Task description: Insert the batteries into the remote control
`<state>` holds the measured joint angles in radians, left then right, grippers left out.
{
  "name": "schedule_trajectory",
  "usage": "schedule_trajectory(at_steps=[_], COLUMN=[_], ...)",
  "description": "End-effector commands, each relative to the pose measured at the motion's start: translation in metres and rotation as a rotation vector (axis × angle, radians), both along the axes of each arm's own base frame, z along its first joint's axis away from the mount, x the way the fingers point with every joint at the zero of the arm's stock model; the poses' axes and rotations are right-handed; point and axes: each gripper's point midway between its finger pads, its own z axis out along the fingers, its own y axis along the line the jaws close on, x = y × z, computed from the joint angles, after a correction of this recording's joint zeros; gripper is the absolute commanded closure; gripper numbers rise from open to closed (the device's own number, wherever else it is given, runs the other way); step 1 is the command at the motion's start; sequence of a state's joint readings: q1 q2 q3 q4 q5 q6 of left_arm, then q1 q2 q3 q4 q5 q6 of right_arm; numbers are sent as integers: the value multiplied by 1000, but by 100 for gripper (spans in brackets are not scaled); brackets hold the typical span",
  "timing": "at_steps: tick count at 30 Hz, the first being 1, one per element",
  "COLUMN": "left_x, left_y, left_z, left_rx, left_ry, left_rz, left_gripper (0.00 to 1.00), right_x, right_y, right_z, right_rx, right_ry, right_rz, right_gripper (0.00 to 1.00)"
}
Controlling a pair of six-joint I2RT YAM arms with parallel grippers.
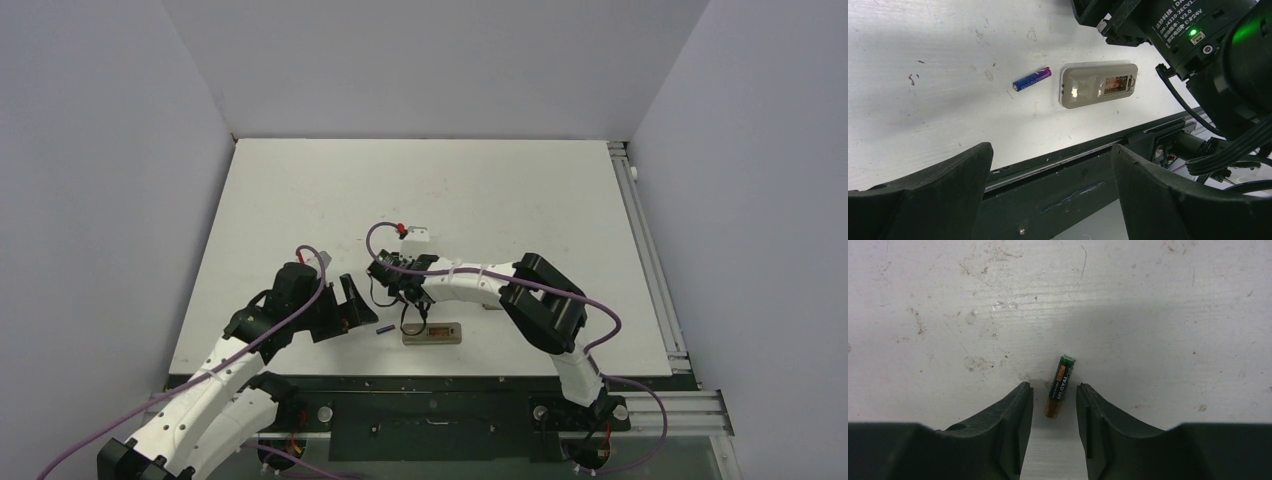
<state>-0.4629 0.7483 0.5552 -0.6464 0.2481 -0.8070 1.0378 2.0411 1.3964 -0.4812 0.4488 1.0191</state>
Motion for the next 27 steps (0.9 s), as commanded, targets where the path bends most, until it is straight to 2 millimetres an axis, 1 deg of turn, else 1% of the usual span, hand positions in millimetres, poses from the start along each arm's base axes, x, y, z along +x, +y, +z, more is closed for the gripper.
schedule_trajectory(at_steps=[1, 4, 12, 17, 19, 22, 27], left_x=[7, 7, 6, 6, 6, 6, 6], left_y=[-5, -6, -7, -6, -6, -6, -5], left_z=[12, 12, 11, 11, 10, 11, 10], left_rx=[-31, -31, -33, -31, -31, -30, -26], left_ry=[-49, -46, -41, -39, -38, -37, -34], left_rz=[-17, -18, -25, -24, -23, -23, -19], left_gripper=[14, 14, 14, 14, 14, 14, 14], right_x=[-4, -6, -13, -13, -13, -12, -10], right_y=[4, 5, 1, -2, -3, -5, -5], right_z=[-3, -4, -11, -11, -10, -8, 1], right_rx=[-16, -26, -68, -82, -87, -96, -90], right_ry=[4, 5, 16, 14, 11, 6, -19], right_rz=[-9, -2, 5, 9, 10, 20, 70], right_gripper=[64, 66, 75, 84, 90, 91, 91])
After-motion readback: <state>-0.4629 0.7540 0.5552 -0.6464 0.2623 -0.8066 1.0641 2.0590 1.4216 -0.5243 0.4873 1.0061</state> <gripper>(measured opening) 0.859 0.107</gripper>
